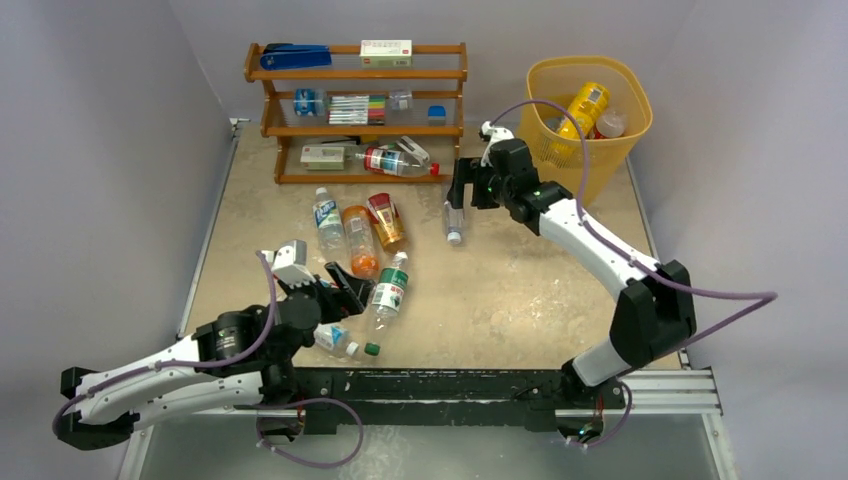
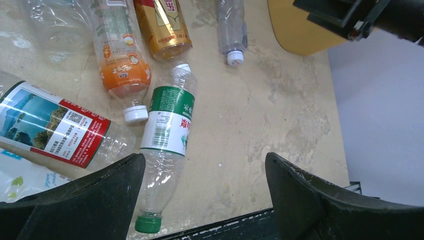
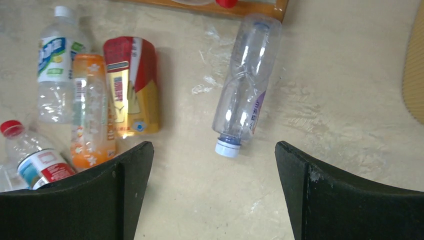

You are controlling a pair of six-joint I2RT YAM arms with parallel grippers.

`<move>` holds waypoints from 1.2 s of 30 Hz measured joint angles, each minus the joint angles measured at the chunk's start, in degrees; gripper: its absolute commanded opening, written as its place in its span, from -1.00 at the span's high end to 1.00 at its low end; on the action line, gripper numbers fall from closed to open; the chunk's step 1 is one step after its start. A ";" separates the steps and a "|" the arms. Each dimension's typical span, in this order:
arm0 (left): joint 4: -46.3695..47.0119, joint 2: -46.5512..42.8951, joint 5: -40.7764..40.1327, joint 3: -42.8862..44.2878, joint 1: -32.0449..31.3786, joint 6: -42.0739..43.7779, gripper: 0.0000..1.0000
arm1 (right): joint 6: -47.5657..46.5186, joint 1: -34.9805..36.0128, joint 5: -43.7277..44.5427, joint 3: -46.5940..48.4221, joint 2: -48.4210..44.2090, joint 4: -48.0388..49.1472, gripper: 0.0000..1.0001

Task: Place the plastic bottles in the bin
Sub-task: Pick up the plastic bottle at the center of the board.

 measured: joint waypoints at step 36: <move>-2.73 -1.16 -0.90 -1.33 0.00 -2.71 -0.80 | 2.05 -0.35 1.40 4.24 27.12 8.09 -0.15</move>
